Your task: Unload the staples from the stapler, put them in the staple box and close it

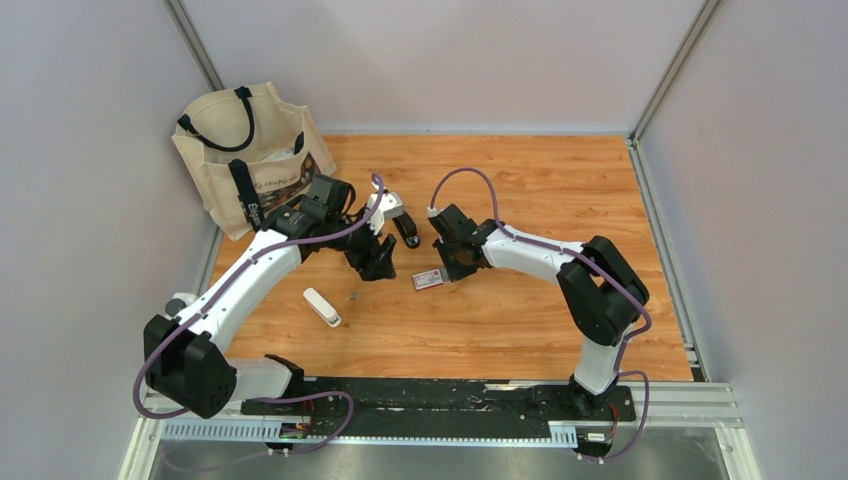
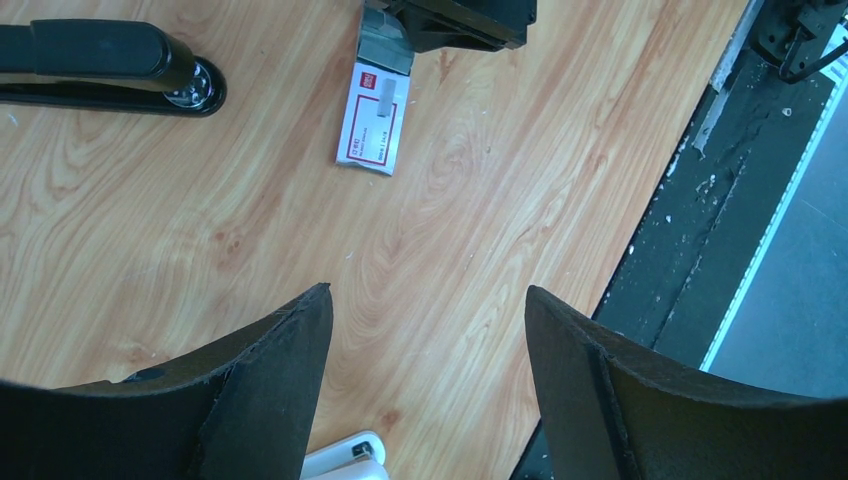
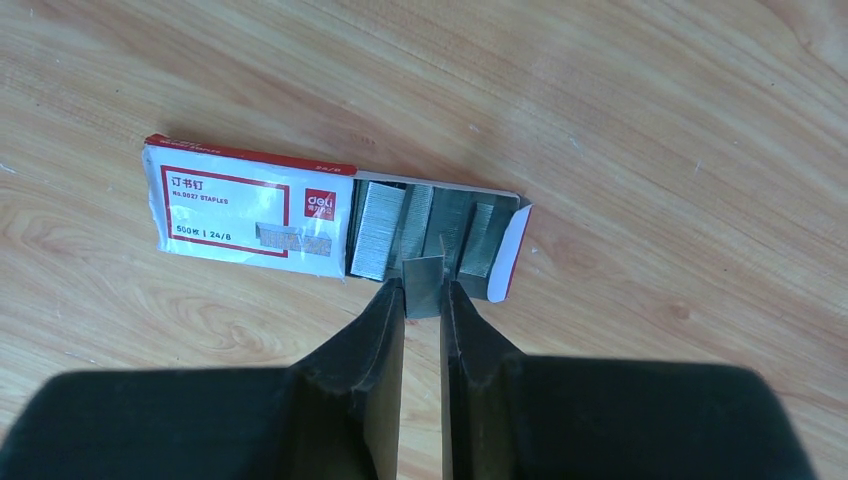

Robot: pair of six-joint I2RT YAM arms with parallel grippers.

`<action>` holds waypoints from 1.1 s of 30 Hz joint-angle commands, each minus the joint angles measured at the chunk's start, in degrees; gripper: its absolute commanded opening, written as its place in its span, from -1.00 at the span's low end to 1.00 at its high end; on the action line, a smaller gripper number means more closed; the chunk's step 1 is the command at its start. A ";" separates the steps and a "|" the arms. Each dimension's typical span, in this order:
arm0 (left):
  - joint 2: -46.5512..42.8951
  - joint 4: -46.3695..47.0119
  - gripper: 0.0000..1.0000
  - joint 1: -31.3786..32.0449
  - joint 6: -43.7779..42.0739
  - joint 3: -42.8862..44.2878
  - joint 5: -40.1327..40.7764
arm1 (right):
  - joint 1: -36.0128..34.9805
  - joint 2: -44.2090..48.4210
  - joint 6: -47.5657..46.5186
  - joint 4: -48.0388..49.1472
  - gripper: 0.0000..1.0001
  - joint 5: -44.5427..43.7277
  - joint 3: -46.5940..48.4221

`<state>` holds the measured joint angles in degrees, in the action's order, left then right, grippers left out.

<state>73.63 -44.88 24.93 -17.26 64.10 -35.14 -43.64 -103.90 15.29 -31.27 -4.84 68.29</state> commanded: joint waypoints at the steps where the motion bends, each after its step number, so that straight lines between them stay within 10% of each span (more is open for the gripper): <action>1: -1.20 1.55 0.57 -0.32 -1.03 -0.46 -1.25 | 0.13 -0.43 -0.79 -0.20 -0.64 0.53 2.20; 33: -1.29 1.99 0.57 -0.32 -0.94 -0.99 -1.60 | 0.13 7.37 -1.05 5.85 -0.38 0.36 -3.86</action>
<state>73.60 -43.90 24.93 -17.26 63.13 -35.40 -43.64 -102.41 15.09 -29.89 -3.99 66.61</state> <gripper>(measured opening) 0.786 0.299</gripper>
